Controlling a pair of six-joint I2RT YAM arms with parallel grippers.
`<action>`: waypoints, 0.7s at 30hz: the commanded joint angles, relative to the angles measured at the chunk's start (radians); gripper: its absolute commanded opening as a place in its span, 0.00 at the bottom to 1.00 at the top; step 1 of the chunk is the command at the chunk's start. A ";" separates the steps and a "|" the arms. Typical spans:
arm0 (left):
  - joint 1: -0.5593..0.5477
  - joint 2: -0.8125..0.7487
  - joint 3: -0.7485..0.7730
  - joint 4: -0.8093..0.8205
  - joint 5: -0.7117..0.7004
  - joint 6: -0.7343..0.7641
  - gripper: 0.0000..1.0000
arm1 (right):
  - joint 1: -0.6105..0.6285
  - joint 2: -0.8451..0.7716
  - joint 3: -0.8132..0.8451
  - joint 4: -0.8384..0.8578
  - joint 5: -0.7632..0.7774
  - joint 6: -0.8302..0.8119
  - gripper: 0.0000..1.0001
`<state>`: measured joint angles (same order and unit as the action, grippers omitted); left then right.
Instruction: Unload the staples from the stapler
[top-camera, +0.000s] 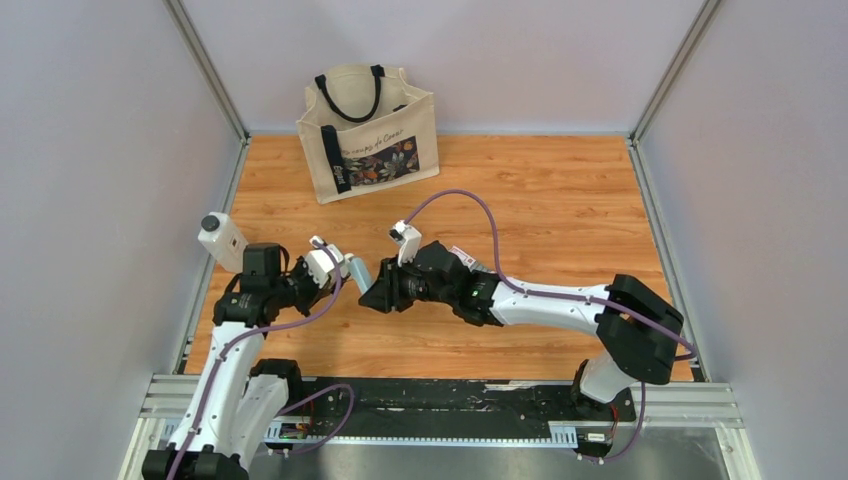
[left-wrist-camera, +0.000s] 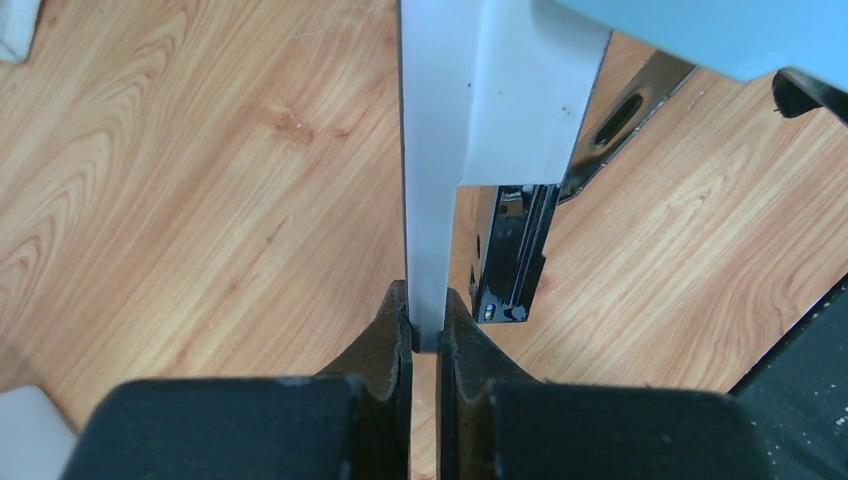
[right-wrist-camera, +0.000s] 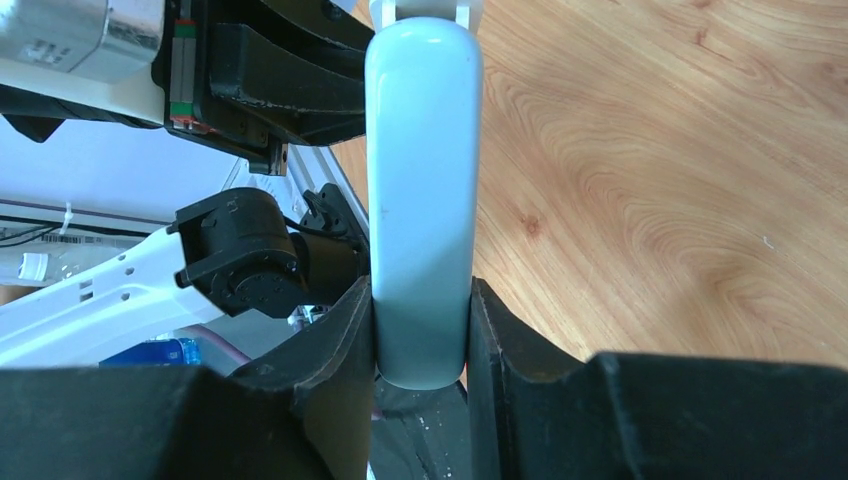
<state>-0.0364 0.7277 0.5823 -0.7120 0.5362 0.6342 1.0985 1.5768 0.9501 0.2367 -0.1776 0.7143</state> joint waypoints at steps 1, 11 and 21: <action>-0.011 -0.022 -0.009 0.081 0.022 0.041 0.00 | 0.015 -0.052 -0.037 0.055 -0.049 -0.013 0.00; -0.011 -0.125 -0.153 0.203 -0.169 0.274 0.00 | 0.061 -0.103 -0.146 -0.036 -0.011 -0.133 0.00; -0.013 -0.137 -0.171 0.295 -0.200 0.273 0.00 | 0.112 -0.074 -0.117 -0.126 0.026 -0.213 0.00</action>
<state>-0.0746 0.5945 0.4004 -0.5518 0.4770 0.9077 1.1614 1.5185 0.8143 0.2405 -0.1234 0.6029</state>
